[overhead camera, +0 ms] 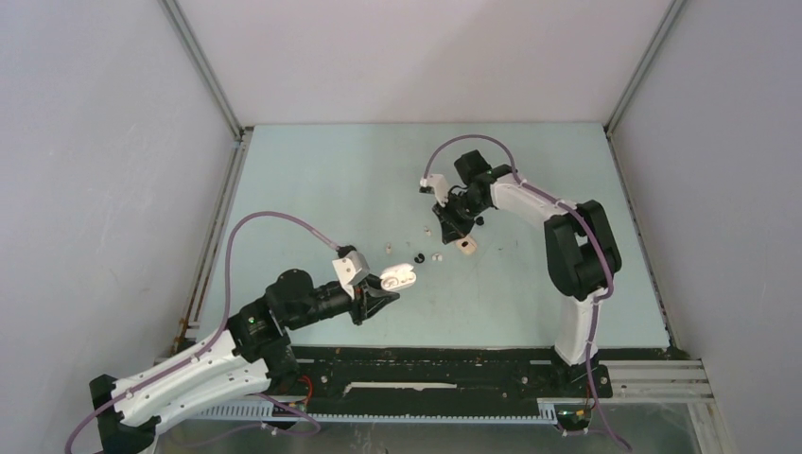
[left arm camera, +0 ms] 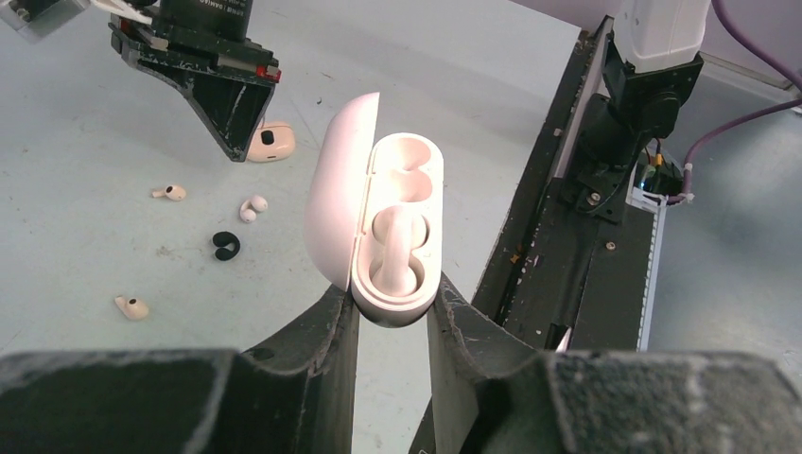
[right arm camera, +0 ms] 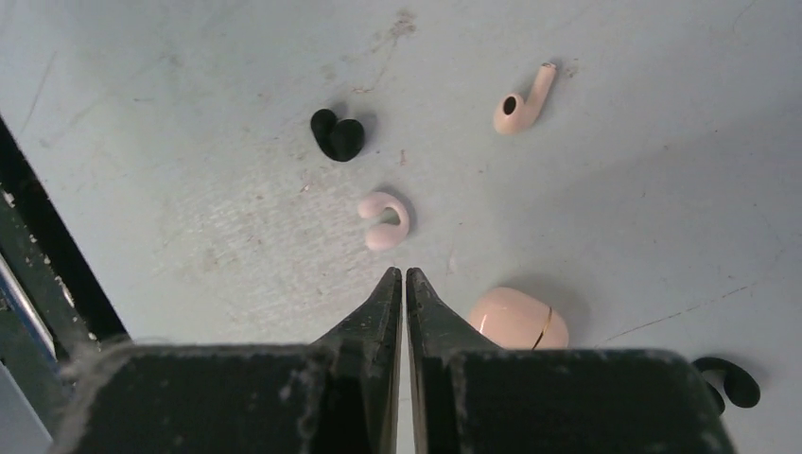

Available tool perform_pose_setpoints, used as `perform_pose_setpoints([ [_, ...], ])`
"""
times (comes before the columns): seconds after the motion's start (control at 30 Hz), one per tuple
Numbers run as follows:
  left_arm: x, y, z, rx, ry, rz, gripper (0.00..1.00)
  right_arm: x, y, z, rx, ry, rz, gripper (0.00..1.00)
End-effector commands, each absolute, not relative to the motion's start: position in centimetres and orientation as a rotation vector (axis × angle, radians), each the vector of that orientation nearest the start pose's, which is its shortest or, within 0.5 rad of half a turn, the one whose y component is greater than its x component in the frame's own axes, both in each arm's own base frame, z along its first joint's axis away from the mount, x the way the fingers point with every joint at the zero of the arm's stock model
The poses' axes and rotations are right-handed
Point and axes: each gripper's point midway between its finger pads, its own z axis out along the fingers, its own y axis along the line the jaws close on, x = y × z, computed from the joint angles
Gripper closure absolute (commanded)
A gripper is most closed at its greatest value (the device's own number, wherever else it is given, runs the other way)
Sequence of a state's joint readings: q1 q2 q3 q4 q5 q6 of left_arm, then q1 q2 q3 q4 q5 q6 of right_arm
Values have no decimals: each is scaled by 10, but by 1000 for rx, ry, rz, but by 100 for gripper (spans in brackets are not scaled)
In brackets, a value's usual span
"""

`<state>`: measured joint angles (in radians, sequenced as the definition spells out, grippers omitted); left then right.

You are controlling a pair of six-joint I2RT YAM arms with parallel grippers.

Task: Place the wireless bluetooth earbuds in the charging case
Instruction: Pick up the earbud from the center of the board.

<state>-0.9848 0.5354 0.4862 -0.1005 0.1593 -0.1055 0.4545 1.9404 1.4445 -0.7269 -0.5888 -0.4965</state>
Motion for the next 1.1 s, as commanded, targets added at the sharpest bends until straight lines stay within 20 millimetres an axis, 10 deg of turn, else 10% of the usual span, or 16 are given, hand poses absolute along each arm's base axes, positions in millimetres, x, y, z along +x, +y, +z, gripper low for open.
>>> perform_pose_setpoints([
  [0.0, 132, -249, 229, 859, 1564, -921, 100, 353, 262, 67, -1311, 2287, 705, 92],
  [1.07, 130, -251, 229, 875, 1570, -938, 100, 336, 288, 25, -1261, 2495, 371, 62],
])
